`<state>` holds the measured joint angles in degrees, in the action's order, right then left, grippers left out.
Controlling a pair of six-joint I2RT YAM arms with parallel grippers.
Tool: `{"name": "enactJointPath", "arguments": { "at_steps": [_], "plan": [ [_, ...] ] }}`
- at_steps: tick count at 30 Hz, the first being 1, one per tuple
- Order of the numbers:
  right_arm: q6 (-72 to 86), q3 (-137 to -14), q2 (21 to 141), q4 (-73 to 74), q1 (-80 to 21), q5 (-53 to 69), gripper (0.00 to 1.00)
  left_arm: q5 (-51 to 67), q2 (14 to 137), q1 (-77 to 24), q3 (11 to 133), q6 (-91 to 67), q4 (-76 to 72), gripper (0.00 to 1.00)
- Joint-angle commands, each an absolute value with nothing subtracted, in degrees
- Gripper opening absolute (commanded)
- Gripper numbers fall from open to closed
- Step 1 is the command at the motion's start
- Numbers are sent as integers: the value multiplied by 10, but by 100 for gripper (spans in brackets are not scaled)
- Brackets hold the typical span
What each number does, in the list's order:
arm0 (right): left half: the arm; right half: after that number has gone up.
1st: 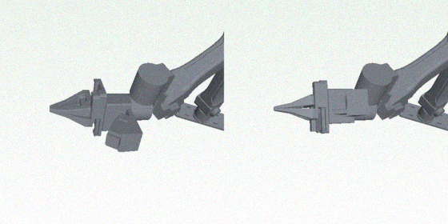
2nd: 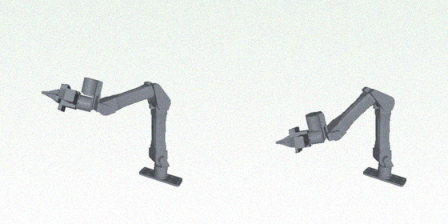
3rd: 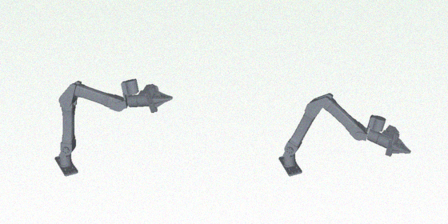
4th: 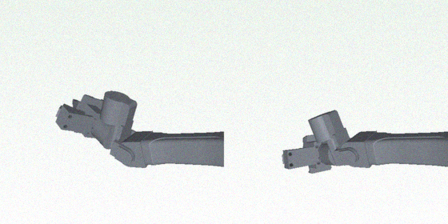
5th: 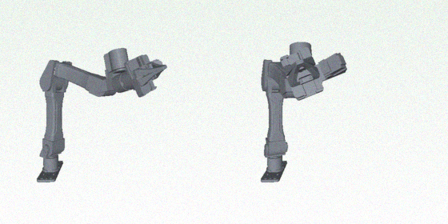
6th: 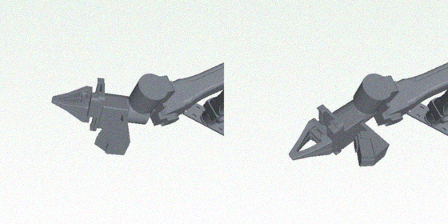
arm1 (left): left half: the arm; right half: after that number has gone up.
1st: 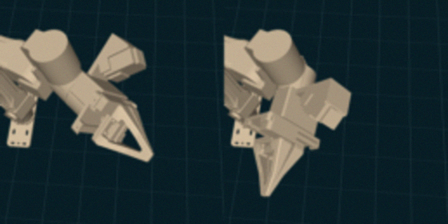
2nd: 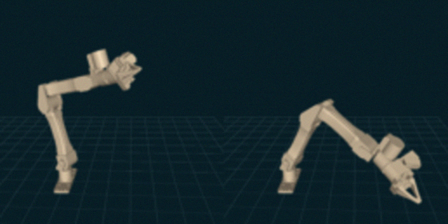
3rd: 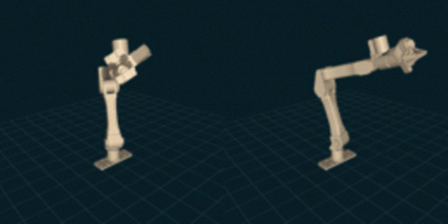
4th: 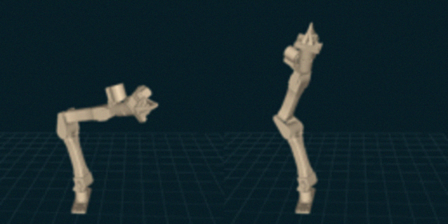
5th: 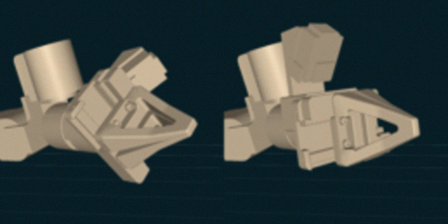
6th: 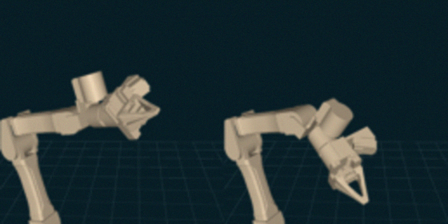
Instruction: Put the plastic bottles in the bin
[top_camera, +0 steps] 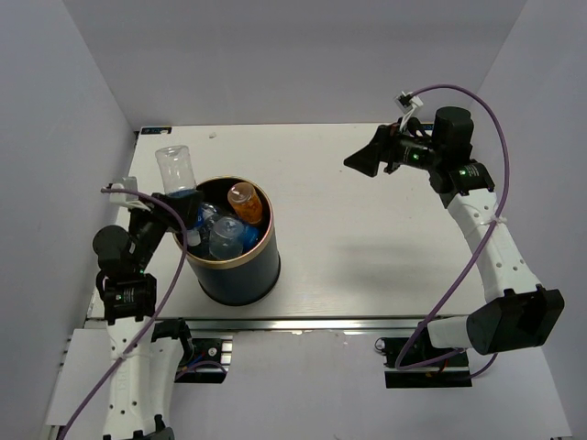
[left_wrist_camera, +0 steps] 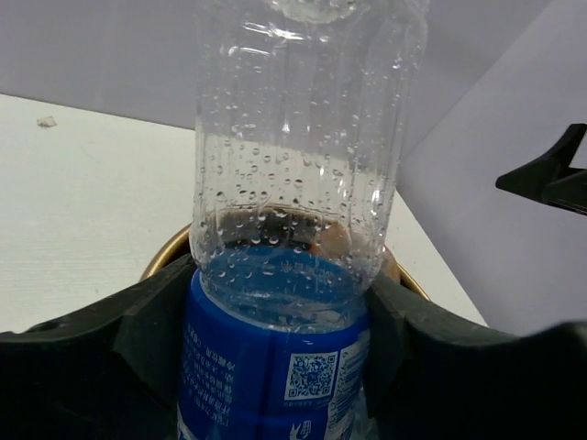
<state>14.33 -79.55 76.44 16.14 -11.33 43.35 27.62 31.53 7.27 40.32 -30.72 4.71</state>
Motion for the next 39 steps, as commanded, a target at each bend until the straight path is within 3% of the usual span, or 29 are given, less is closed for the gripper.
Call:
{"name": "enactJointPath", "arguments": {
  "at_steps": [1,6,15,17,18,21,28,30,31,32,39],
  "plan": [
    [114,-797,765,168,-114,420,89,287,287,72,389,-311,14,75],
    [113,-794,768,163,-114,425,89,307,306,72,416,-274,59,98],
    [117,-782,763,154,-114,426,89,315,319,72,456,-239,112,97],
    [116,-780,762,153,-113,426,89,314,317,72,463,-236,112,86],
    [114,-780,761,153,-114,425,89,314,318,72,465,-235,116,76],
    [112,-778,759,154,-114,418,89,320,326,72,475,-222,146,70],
    [105,-778,754,155,-114,426,89,330,313,72,501,-222,170,73],
    [104,-778,752,155,-114,428,89,308,313,72,521,-233,164,82],
    [102,-779,751,154,-114,427,89,295,322,72,532,-236,167,96],
    [103,-780,750,154,-114,426,89,281,330,72,541,-243,170,98],
    [107,-783,749,155,-114,417,89,130,462,72,664,-284,208,98]
  ]
}}
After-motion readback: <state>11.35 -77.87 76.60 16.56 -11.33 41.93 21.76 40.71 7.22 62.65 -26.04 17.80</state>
